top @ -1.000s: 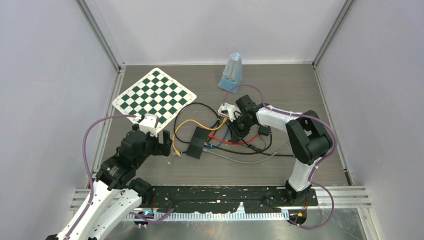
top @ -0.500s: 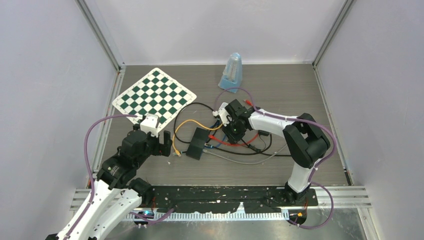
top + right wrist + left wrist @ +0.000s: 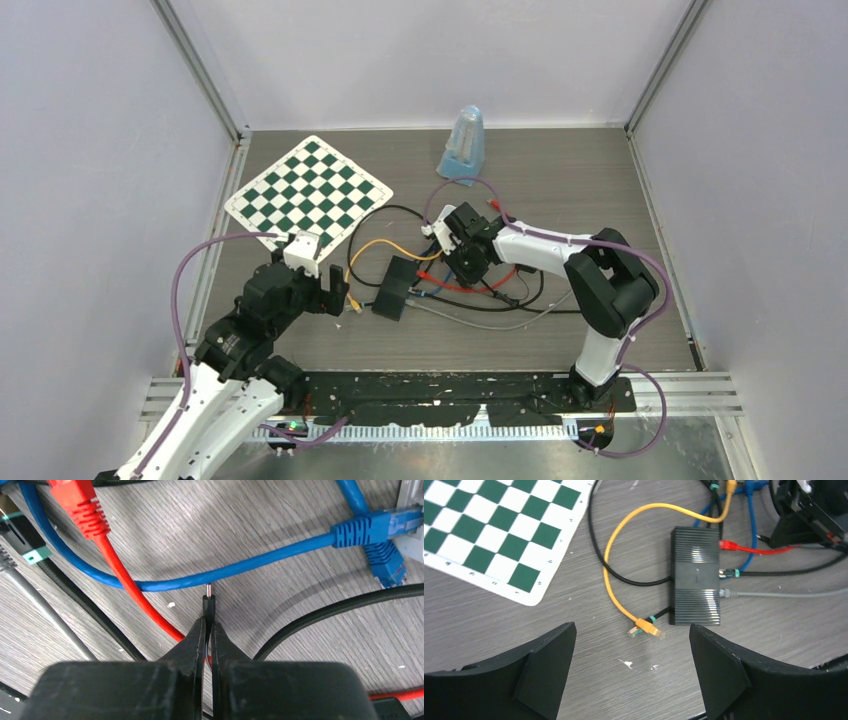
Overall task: Insert the plug into the switch port
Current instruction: Pick up the plug from the center of the board.
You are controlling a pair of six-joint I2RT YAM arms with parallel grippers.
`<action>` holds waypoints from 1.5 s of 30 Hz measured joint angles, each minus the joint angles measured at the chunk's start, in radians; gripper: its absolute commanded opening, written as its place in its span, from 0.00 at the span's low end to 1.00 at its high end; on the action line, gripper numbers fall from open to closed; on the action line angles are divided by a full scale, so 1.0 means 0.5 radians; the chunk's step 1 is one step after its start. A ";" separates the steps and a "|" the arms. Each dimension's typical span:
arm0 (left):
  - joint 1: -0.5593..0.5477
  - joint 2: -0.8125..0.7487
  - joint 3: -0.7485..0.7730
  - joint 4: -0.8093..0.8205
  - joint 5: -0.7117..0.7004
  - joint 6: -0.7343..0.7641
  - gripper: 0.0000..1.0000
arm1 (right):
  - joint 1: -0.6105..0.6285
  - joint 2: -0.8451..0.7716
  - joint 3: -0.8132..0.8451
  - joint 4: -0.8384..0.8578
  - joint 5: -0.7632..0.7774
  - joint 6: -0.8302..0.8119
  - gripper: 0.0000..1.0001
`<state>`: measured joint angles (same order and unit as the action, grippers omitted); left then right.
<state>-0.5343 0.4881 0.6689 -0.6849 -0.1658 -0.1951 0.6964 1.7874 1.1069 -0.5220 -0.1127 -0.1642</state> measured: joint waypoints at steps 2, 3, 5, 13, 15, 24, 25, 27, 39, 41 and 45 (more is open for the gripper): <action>0.000 -0.015 -0.042 0.043 0.092 0.026 0.85 | 0.000 -0.031 -0.034 0.018 0.008 -0.021 0.05; 0.000 -0.002 -0.053 0.052 0.133 0.033 0.85 | -0.002 -0.051 -0.050 0.019 0.011 -0.030 0.05; 0.000 0.079 -0.050 0.068 0.190 0.034 0.85 | -0.018 -0.117 -0.089 0.014 0.016 -0.050 0.05; -0.146 0.837 0.111 0.132 0.254 -0.065 0.91 | -0.125 -0.603 -0.135 0.012 -0.007 -0.143 0.05; -0.218 0.972 0.129 0.169 0.242 -0.085 0.92 | -0.175 -0.726 -0.154 0.017 -0.034 -0.156 0.05; -0.338 1.657 0.410 0.469 0.158 -0.102 0.93 | -0.446 -1.160 -0.394 0.102 -0.167 -0.096 0.05; -0.343 1.707 0.436 0.508 0.143 -0.103 0.93 | -0.450 -1.187 -0.401 0.108 -0.181 -0.088 0.05; -0.346 1.785 0.473 0.566 0.129 -0.101 0.93 | -0.460 -1.215 -0.404 0.129 -0.208 -0.077 0.05; -0.382 2.135 0.565 0.629 0.069 -0.100 0.93 | -0.523 -1.232 -0.420 0.205 -0.322 -0.031 0.05; -0.382 2.171 0.565 0.633 0.070 -0.101 0.91 | -0.525 -1.241 -0.428 0.205 -0.325 -0.031 0.05; -0.383 2.222 0.565 0.668 0.071 -0.102 0.84 | -0.534 -1.245 -0.430 0.207 -0.326 -0.031 0.05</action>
<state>-0.7258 1.5990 0.9516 -0.3511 -0.1303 -0.2462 0.4294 1.1648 0.8917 -0.4187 -0.2756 -0.1799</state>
